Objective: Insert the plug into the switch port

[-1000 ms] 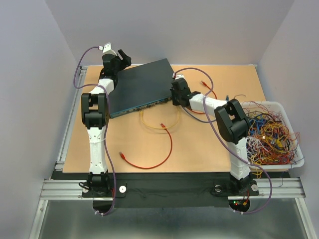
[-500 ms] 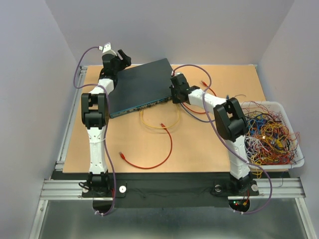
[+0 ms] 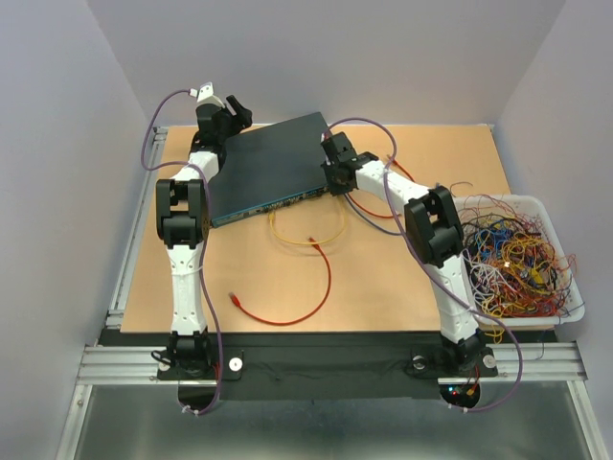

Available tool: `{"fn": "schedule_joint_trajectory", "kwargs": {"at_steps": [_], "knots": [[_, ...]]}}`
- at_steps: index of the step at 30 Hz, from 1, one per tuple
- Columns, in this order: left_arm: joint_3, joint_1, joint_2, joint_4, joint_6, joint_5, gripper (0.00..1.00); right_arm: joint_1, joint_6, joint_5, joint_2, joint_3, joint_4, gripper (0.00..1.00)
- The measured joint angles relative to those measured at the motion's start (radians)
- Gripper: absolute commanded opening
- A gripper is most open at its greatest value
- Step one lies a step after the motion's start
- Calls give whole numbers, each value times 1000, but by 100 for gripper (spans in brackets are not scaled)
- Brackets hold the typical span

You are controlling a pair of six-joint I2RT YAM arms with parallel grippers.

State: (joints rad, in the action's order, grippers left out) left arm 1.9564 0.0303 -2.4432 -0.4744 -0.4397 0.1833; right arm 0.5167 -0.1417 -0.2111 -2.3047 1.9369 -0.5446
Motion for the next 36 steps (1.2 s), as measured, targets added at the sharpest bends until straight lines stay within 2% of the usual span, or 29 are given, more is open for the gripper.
{"fn": "schedule_joint_trajectory", "kwargs": {"at_steps": [4,12,18,19,20,22,24,25,28,36], "knots": [[0,0,0,0,0,0,81,0,11,0,-8,21,-21,0],[0,0,0,0,-3,0,80,2,58,3,-124,264,-247,1],[0,0,0,0,-3,1,81,3,98,-3,-132,275,-256,1],[0,0,0,0,-3,1,80,4,102,-6,-132,275,-256,5],[0,0,0,0,-3,1,80,8,109,-19,-140,290,-267,14],[0,0,0,0,-3,1,81,13,119,-32,-158,325,-295,36],[0,0,0,0,-3,1,80,18,126,-40,-159,325,-291,50],[0,0,0,0,-3,1,81,23,114,-51,-159,321,-278,54],[0,0,0,0,-3,4,81,39,108,-57,-112,211,-166,59],[0,0,0,0,-6,11,80,41,44,-58,53,-147,207,60]]}}
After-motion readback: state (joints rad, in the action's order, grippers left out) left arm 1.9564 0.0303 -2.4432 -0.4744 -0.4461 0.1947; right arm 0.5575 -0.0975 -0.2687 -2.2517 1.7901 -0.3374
